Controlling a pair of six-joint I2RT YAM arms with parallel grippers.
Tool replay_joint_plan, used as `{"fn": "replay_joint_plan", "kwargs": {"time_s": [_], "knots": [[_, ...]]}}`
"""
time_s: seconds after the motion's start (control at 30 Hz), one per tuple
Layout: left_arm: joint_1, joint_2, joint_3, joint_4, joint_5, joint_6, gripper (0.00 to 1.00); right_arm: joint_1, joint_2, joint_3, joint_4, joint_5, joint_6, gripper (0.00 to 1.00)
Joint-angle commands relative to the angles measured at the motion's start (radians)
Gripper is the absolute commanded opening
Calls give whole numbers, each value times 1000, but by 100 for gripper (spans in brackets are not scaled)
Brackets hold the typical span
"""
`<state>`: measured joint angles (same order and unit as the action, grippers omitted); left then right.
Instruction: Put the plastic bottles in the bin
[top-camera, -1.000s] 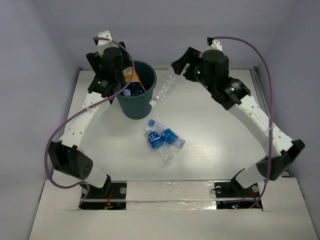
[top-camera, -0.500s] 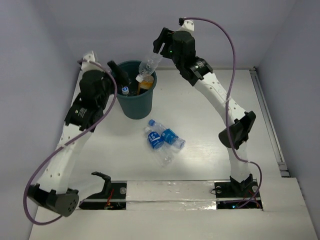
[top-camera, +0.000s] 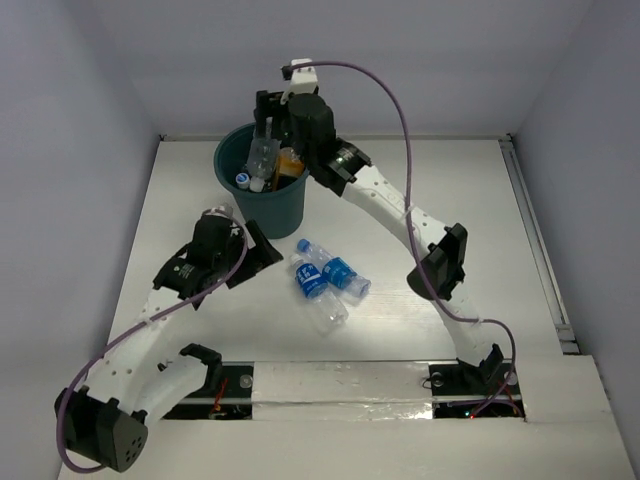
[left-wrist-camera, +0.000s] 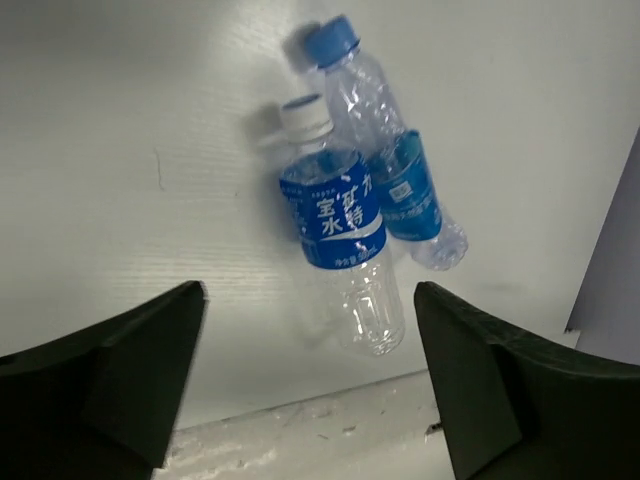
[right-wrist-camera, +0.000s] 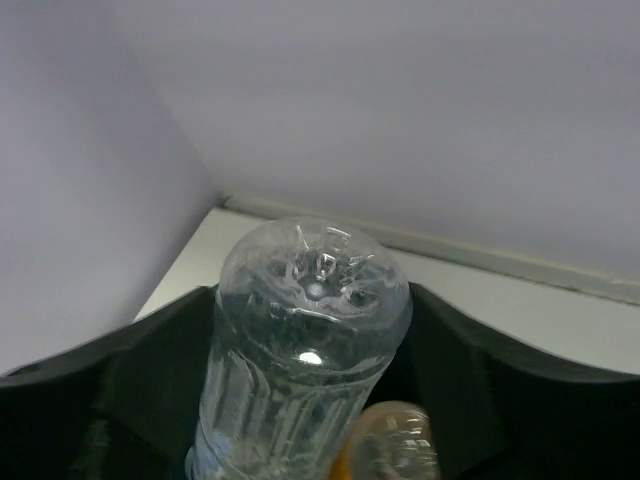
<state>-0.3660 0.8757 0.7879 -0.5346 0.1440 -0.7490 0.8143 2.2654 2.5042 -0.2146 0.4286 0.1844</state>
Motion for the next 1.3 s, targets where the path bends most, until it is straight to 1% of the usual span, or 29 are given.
{"fn": "replay_joint_plan", "kwargs": {"time_s": [0.0, 0.07, 0.1, 0.2, 0.27, 0.3, 0.37, 0.4, 0.43, 0.47, 0.5, 0.53, 0.57, 0.6, 0.63, 0.67, 0.7, 0.77, 0.8, 0.87, 0.9, 0.97, 1.0, 1.07, 1.1, 1.13, 1.17, 1.2, 1.27], "knots": [[-16, 46, -27, 65, 130, -18, 87, 13, -3, 7, 47, -27, -53, 89], [-30, 98, -27, 97, 155, -9, 91, 13, -29, 2, 34, -37, -34, 97], [-43, 114, -27, 110, 163, -9, 92, 13, -70, -5, 35, -40, -28, 100], [-71, 155, -38, 160, 178, -33, 92, 13, -154, -60, 47, -63, -8, 100], [-97, 181, -50, 195, 181, -47, 92, 3, -254, -109, 44, -86, 23, 100], [-97, 190, -55, 206, 184, -55, 92, -7, -291, -184, 41, -96, 36, 100], [-139, 219, -68, 237, 177, -78, 93, -7, -424, -301, 46, -119, 72, 99], [-152, 226, -75, 246, 171, -88, 92, -16, -475, -376, 55, -125, 85, 85], [-165, 235, -79, 266, 152, -110, 92, -17, -528, -550, 76, -135, 105, 68], [-188, 238, -90, 275, 143, -122, 92, -17, -634, -646, 89, -152, 118, 50], [-200, 240, -98, 283, 132, -136, 92, -17, -683, -741, 99, -183, 136, 20], [-200, 246, -105, 291, 114, -150, 92, -17, -732, -925, 107, -197, 182, 11], [-215, 247, -119, 307, 108, -176, 92, -17, -777, -1015, 116, -218, 203, 5], [-224, 252, -125, 315, 101, -190, 92, -17, -859, -1100, 121, -229, 223, 4], [-241, 262, -131, 321, 95, -202, 92, -17, -898, -1180, 126, -234, 242, 4], [-241, 270, -139, 335, 79, -220, 92, -17, -937, -1325, 126, -235, 285, 5], [-258, 281, -139, 338, 71, -228, 92, -17, -1007, -1388, 124, -237, 303, 6], [-272, 325, -128, 337, 56, -239, 92, -17, -1067, -1535, 110, -243, 349, 11], [-284, 341, -122, 340, 48, -245, 92, -26, -1093, -1571, 109, -257, 360, 25], [-298, 387, -95, 331, 2, -250, 92, -26, -1127, -1619, 97, -283, 365, 42], [-298, 419, -87, 328, -13, -254, 92, -36, -1126, -1630, 87, -304, 359, 60], [-298, 446, -75, 326, -59, -257, 92, -47, -1087, -1616, 55, -336, 325, 68], [-298, 460, -73, 326, -72, -257, 90, -69, -1069, -1596, 47, -379, 311, 74], [-298, 496, -75, 320, -127, -256, 86, -85, -988, -1569, 31, -439, 268, 78], [-298, 506, -81, 320, -135, -257, 80, -86, -957, -1553, 23, -482, 256, 79], [-298, 519, -87, 318, -150, -266, 77, -95, -925, -1515, 17, -496, 247, 80], [-307, 520, -105, 315, -184, -274, 74, -95, -862, -1495, 8, -508, 222, 81], [-307, 517, -117, 318, -187, -282, 69, -95, -831, -1472, 1, -534, 208, 82], [-307, 482, -159, 321, -193, -305, 65, -95, -767, -1394, -18, -544, 185, 83]]}}
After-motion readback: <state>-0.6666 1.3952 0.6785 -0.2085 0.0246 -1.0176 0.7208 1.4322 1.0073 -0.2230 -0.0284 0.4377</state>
